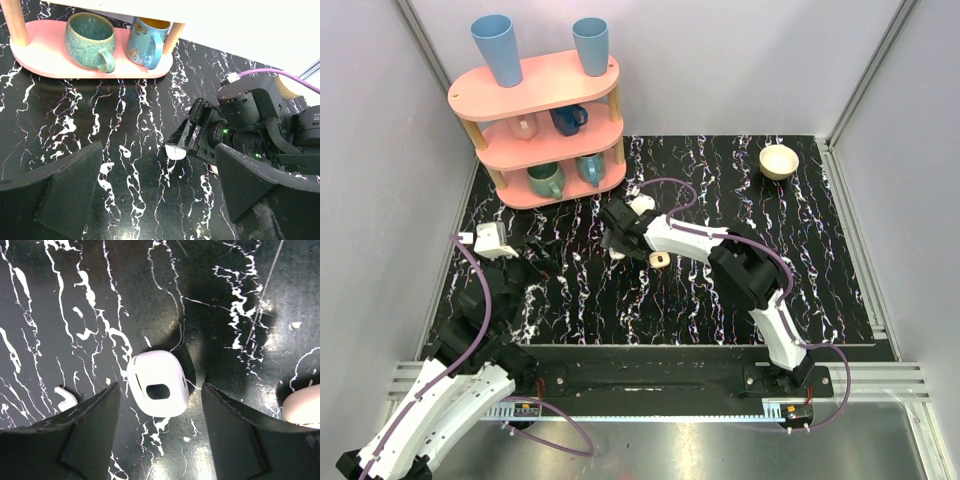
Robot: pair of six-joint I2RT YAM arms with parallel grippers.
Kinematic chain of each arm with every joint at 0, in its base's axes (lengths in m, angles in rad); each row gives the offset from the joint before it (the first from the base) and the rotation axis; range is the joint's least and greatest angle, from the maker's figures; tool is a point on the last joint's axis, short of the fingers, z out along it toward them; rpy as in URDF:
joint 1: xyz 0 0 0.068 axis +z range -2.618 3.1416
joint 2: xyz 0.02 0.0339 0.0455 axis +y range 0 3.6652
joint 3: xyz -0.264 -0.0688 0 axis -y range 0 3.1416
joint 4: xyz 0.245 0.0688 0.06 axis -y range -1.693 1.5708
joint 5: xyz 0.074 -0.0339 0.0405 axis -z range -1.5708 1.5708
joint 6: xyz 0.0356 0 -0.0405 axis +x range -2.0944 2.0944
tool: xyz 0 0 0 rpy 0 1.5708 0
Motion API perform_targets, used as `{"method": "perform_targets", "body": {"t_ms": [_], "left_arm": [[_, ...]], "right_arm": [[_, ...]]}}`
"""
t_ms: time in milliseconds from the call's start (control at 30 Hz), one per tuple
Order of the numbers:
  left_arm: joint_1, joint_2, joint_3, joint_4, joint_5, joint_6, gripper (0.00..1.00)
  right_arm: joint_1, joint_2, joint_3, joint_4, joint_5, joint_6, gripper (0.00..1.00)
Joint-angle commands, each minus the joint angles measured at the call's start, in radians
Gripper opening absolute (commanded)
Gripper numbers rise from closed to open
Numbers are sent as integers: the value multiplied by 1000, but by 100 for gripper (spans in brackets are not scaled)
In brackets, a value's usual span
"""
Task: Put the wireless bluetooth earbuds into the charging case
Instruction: Move the charging case to the center of the board.
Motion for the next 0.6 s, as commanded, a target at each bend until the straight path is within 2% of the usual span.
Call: {"method": "perform_targets", "body": {"t_ms": [0, 133, 167, 200, 300, 400, 433, 467, 567], "left_arm": [[4, -10, 8, 17, -4, -5, 99], [4, -4, 13, 19, -4, 1, 99], [4, -4, 15, 20, -10, 1, 99], [4, -5, 10, 22, -10, 0, 99], [4, -2, 5, 36, -1, -2, 99], [4, 9, 15, 33, 5, -2, 99], [4, 10, 15, 31, 5, -2, 99], [4, 7, 16, 31, 5, -2, 99], [6, 6, 18, 25, 5, 3, 99]], "right_arm": [[10, -34, 20, 64, -31, -71, 79], [13, -142, -35, 127, 9, -195, 81], [11, -159, -61, 161, 16, -277, 82], [10, -170, -64, 155, 41, -301, 88], [-10, -167, -37, 120, 39, -425, 89], [-15, -137, -20, 127, -26, -637, 89], [-16, -115, -18, 133, -95, -686, 88], [-18, -104, -1, 132, -146, -823, 88], [-21, -88, -17, 129, -218, -1004, 88]]}}
